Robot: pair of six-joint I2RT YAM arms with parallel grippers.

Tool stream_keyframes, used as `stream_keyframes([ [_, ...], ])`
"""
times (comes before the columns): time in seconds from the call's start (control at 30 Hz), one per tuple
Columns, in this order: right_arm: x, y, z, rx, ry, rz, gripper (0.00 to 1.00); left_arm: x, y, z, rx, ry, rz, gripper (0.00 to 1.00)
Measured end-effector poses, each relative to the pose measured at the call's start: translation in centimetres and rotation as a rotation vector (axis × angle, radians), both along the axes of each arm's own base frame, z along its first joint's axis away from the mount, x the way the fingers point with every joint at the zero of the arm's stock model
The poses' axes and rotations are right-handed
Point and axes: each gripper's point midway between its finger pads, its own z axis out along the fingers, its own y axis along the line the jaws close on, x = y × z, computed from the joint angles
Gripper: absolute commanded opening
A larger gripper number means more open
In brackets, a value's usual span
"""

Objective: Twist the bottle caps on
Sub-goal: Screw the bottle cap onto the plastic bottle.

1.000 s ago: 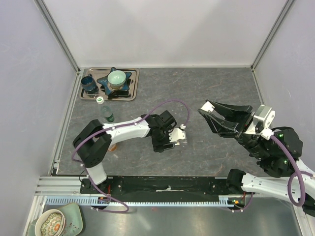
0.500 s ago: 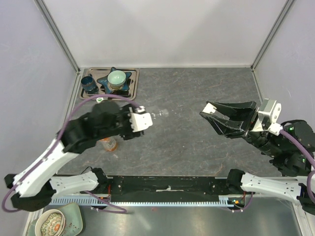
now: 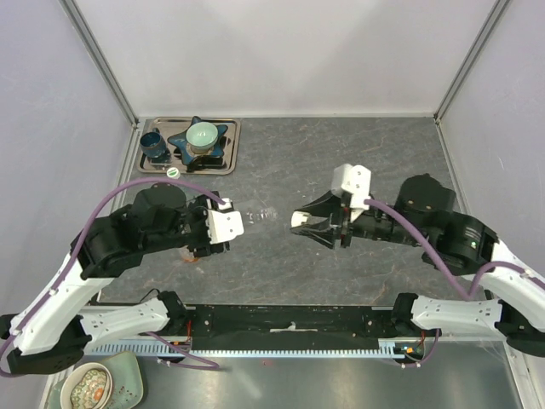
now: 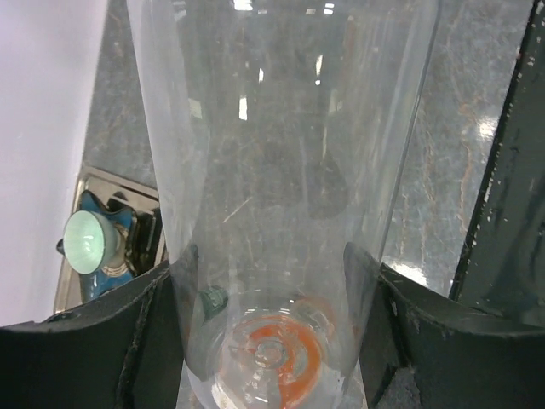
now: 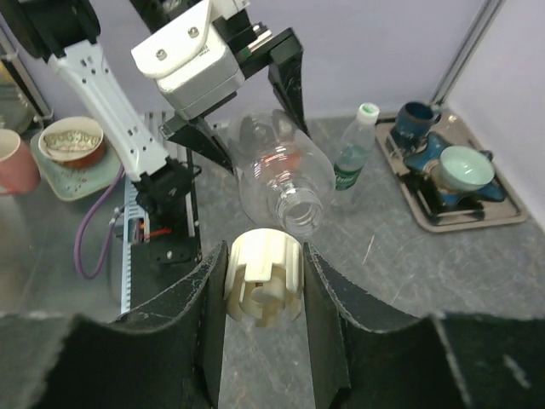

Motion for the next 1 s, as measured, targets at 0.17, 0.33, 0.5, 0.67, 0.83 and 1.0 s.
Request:
stream_keyframes([
  [0.17, -0.2, 1.3, -2.2, -0.073, 0.036, 0.044, 0.23, -0.6, -0.7, -0.8, 0.022, 0.038, -0.055, 0.27],
  [0.33, -0.6, 1.8, -2.9, -0.110, 0.042, 0.082, 0.22, -1.4, -0.8, -1.1, 0.035, 0.052, -0.109, 0.25],
  [0.5, -0.6, 2.2, -4.3, -0.163, 0.049, 0.105, 0.22, -2.2, -0.8, -1.6, 0.055, 0.065, -0.160, 0.25],
  [0.67, -0.7, 2.6, -5.3, -0.204, 0.059, 0.128, 0.22, -2.3, -1.2, -1.7, 0.062, 0.065, -0.191, 0.25],
  [0.83, -0.8, 2.8, -5.7, -0.219, 0.061, 0.138, 0.21, -2.2, -1.6, -1.7, 0.065, 0.072, -0.204, 0.25],
  [1.0, -0.9, 2.8, -5.8, -0.220, 0.063, 0.146, 0.21, -2.4, -1.8, -1.8, 0.064, 0.081, -0.214, 0.25],
])
